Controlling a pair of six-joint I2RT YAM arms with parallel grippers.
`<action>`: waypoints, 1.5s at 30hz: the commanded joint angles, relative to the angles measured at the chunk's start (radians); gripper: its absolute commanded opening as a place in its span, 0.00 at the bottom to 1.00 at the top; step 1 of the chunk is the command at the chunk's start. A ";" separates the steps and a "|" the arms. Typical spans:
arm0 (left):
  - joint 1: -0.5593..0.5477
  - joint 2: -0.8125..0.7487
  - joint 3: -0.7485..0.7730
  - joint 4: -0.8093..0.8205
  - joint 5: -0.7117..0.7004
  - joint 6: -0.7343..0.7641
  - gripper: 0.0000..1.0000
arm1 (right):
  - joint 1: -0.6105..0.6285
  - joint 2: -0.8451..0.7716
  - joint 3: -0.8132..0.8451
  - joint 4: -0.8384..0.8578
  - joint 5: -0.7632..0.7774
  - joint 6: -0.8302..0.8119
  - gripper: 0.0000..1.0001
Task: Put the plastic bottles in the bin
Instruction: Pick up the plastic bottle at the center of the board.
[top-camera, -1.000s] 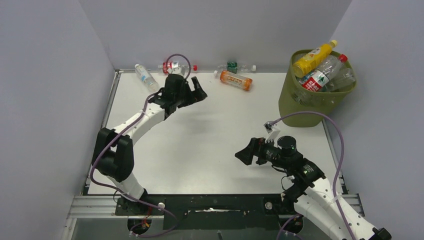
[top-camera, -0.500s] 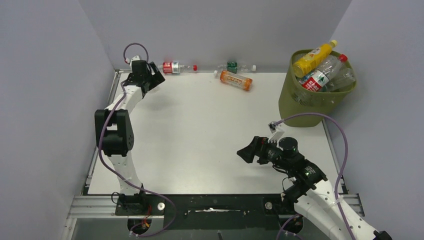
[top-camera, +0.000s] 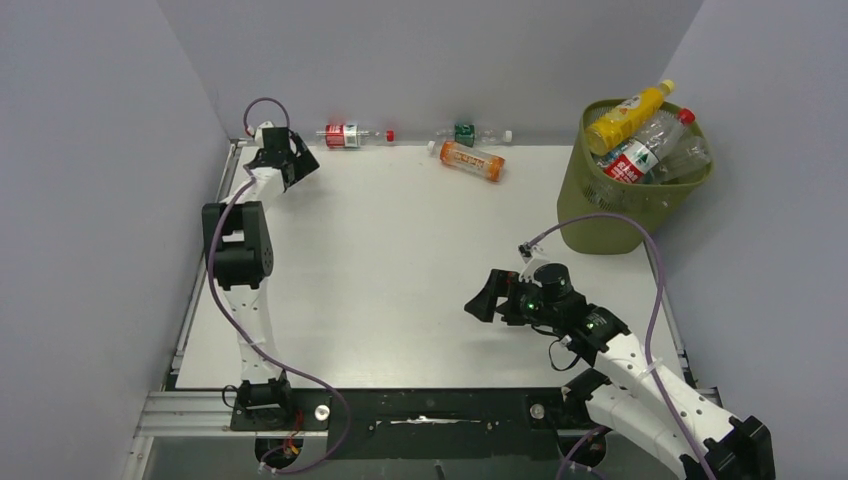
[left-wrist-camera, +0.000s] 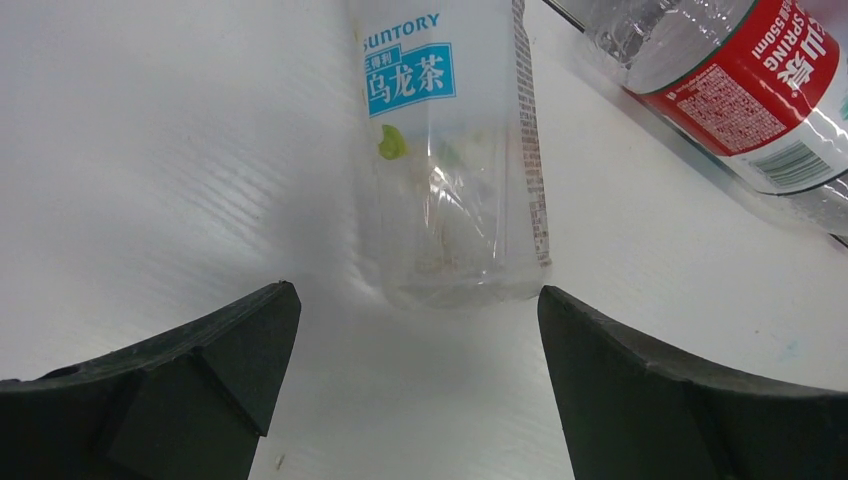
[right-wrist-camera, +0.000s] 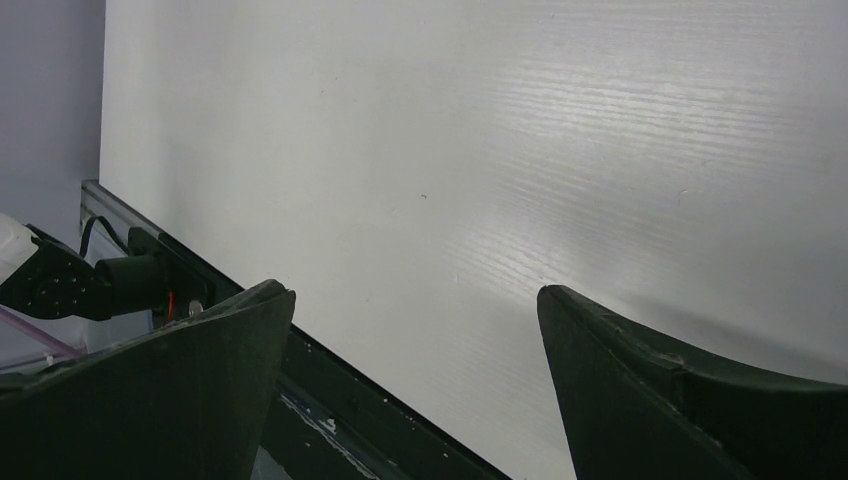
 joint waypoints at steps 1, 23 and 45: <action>0.015 0.052 0.104 0.060 -0.024 0.015 0.91 | 0.012 0.023 0.040 0.082 0.010 0.006 0.98; 0.026 0.135 0.220 0.012 -0.021 -0.016 0.42 | 0.018 0.028 0.011 0.091 0.018 -0.001 0.98; -0.364 -0.598 -0.599 0.173 0.235 -0.101 0.42 | 0.043 -0.123 -0.032 0.075 0.011 0.037 0.98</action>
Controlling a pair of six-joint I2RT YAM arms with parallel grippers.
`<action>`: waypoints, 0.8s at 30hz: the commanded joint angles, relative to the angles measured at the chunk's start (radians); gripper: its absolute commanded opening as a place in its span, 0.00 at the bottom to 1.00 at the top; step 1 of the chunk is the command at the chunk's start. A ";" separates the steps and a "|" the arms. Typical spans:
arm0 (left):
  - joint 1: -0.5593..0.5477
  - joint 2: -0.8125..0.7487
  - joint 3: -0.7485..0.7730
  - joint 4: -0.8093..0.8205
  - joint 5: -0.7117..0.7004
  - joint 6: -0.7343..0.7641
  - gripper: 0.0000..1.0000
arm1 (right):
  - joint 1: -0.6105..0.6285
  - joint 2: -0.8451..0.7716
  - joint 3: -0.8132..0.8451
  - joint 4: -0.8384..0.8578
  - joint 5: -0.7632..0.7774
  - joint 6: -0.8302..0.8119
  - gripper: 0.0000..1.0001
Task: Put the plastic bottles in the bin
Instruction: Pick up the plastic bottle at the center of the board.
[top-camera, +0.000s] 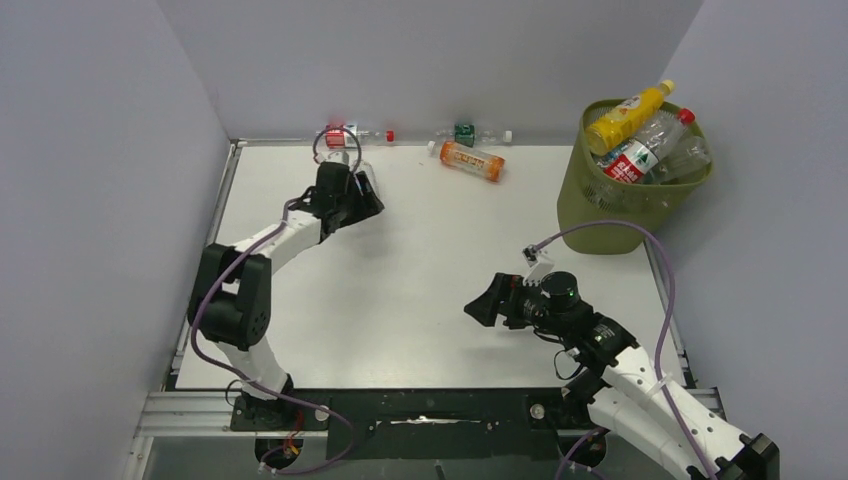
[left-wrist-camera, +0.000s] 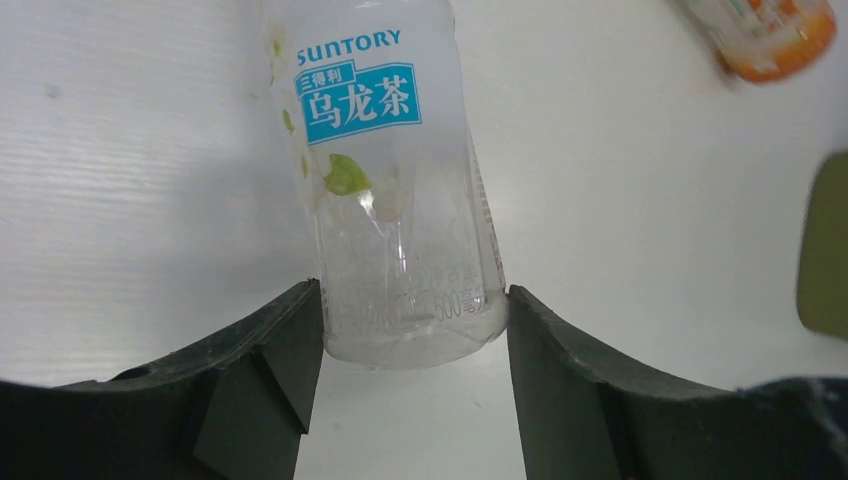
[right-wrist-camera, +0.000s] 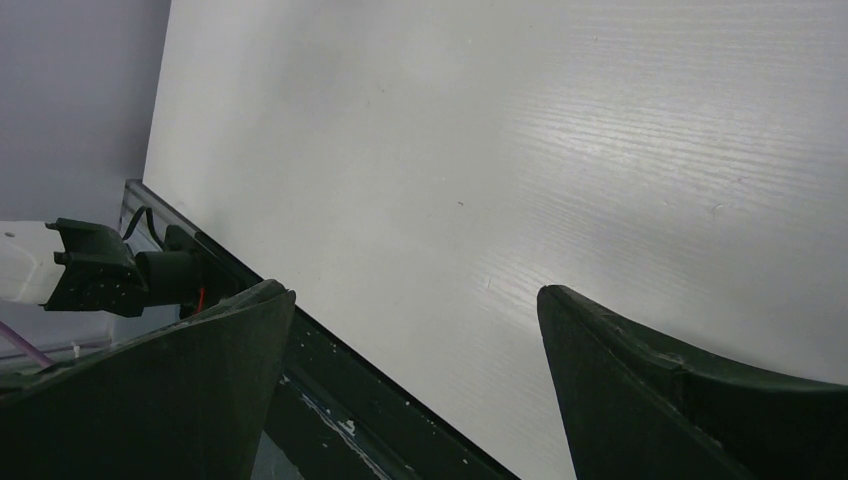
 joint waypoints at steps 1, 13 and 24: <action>-0.072 -0.171 -0.065 0.071 0.104 -0.019 0.42 | 0.011 -0.038 -0.007 0.042 0.004 0.015 0.98; -0.185 -0.340 -0.251 0.282 0.418 -0.154 0.42 | 0.020 -0.081 -0.035 0.057 0.001 0.040 0.98; -0.258 -0.355 -0.353 0.574 0.603 -0.313 0.43 | 0.023 -0.117 -0.099 0.098 -0.028 0.083 0.98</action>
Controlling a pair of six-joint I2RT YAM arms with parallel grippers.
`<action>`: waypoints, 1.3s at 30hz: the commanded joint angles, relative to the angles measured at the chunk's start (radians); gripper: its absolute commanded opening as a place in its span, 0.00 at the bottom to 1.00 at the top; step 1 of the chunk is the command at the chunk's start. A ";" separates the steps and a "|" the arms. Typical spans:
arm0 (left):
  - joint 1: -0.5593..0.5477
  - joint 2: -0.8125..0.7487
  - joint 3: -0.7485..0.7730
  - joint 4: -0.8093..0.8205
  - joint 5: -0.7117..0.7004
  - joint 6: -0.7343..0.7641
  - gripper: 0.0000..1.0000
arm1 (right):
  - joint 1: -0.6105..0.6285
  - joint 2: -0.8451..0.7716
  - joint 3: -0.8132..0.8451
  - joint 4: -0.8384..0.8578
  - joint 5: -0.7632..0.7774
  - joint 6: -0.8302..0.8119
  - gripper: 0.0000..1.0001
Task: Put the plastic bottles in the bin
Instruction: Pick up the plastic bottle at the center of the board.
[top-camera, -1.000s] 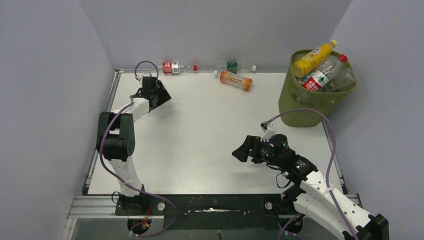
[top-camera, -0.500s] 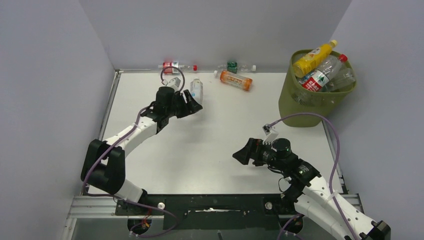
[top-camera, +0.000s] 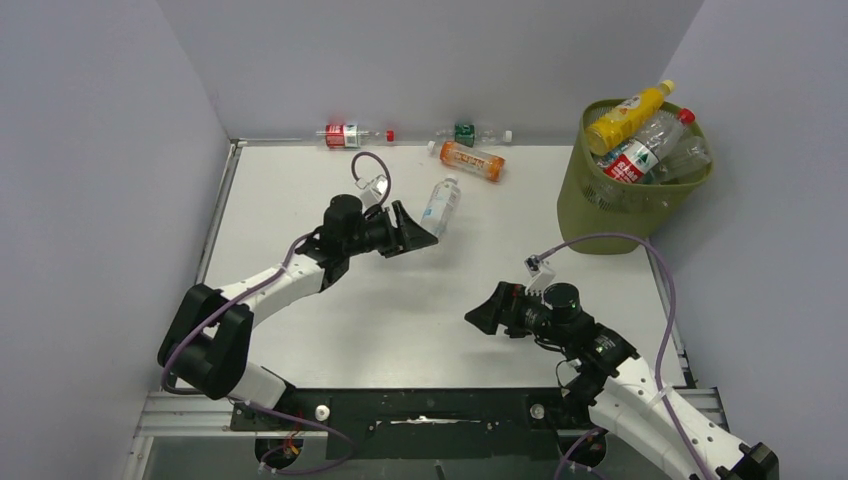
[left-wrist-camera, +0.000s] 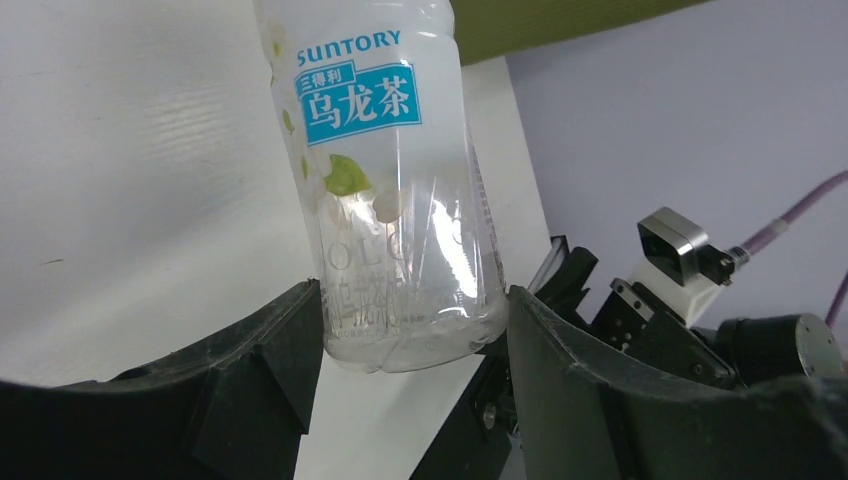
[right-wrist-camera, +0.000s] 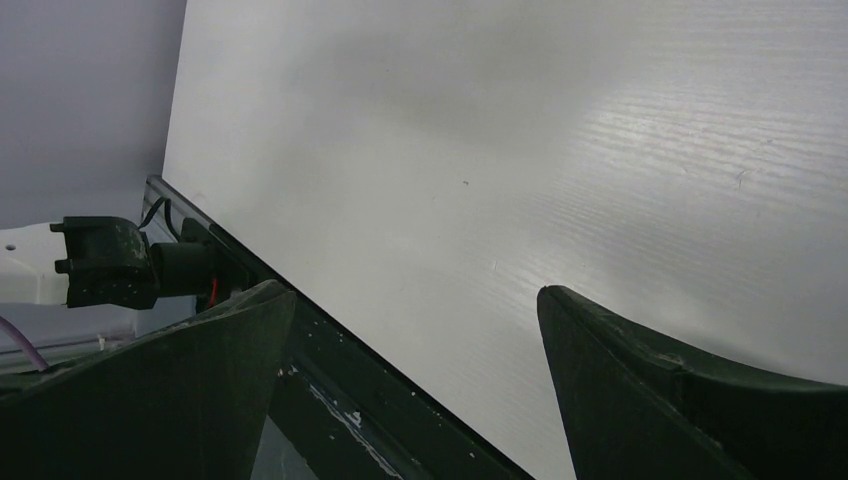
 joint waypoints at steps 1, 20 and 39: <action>-0.022 -0.042 -0.013 0.246 0.115 -0.085 0.43 | 0.010 -0.040 -0.015 0.057 -0.013 0.028 0.98; -0.067 0.082 -0.041 0.620 0.236 -0.284 0.43 | 0.012 0.001 -0.044 0.106 0.000 0.062 0.98; -0.069 0.196 -0.051 0.866 0.286 -0.415 0.43 | 0.013 0.124 -0.051 0.172 -0.008 0.050 0.98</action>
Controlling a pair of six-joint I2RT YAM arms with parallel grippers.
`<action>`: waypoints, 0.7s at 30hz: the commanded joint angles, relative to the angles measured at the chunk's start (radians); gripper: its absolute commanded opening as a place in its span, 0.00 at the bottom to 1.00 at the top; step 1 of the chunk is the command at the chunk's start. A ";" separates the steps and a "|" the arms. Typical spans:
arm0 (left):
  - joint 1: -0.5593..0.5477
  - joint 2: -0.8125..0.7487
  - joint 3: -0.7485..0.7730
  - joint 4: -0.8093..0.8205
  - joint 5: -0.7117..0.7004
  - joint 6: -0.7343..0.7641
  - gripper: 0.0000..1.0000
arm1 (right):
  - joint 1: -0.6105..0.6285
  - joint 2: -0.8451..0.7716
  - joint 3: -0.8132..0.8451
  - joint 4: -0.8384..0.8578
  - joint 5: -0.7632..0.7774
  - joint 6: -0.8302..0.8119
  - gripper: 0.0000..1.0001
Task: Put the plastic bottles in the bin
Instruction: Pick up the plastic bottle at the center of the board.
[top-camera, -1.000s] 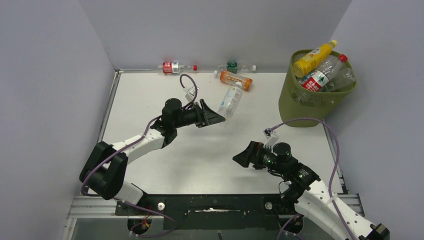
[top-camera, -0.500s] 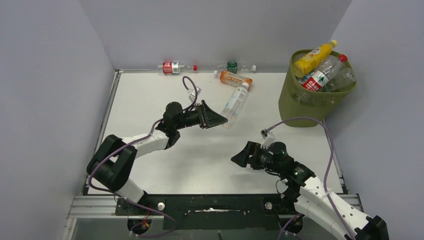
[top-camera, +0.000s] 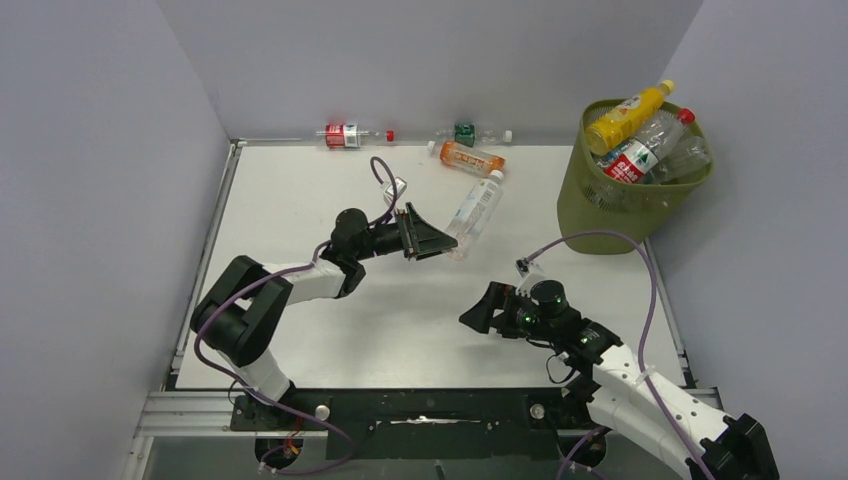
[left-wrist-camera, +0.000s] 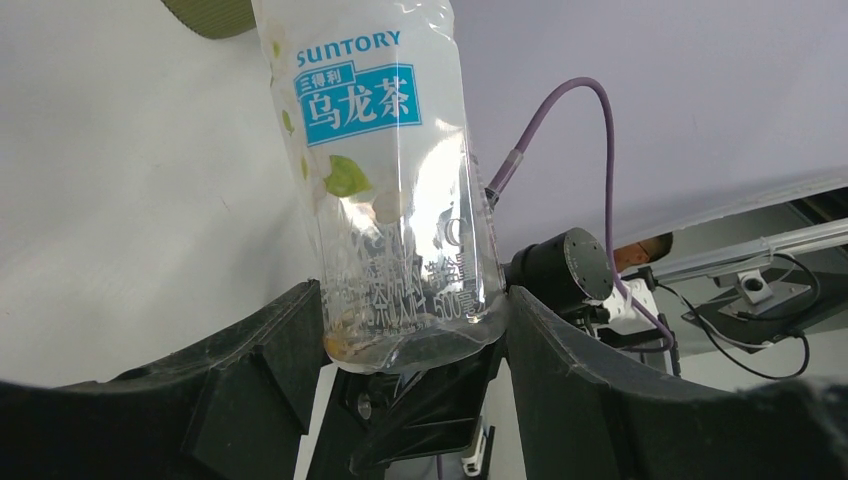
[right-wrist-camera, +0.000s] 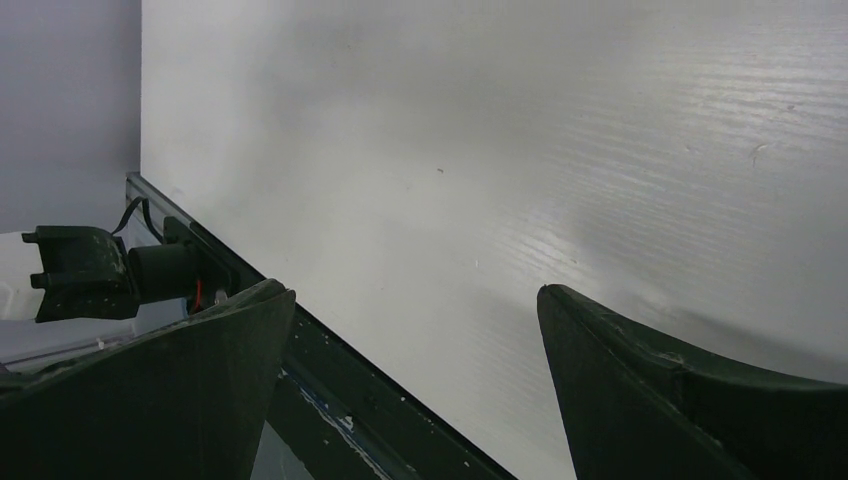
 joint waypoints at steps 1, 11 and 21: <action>-0.005 -0.010 0.027 0.131 0.033 -0.021 0.43 | 0.007 -0.017 0.002 0.071 0.006 0.005 0.98; -0.007 -0.031 0.033 0.076 0.035 0.018 0.43 | -0.096 0.022 0.282 -0.119 0.030 -0.086 0.98; -0.048 -0.056 0.006 0.072 0.050 0.077 0.43 | -0.254 0.058 0.507 -0.109 -0.029 -0.155 0.99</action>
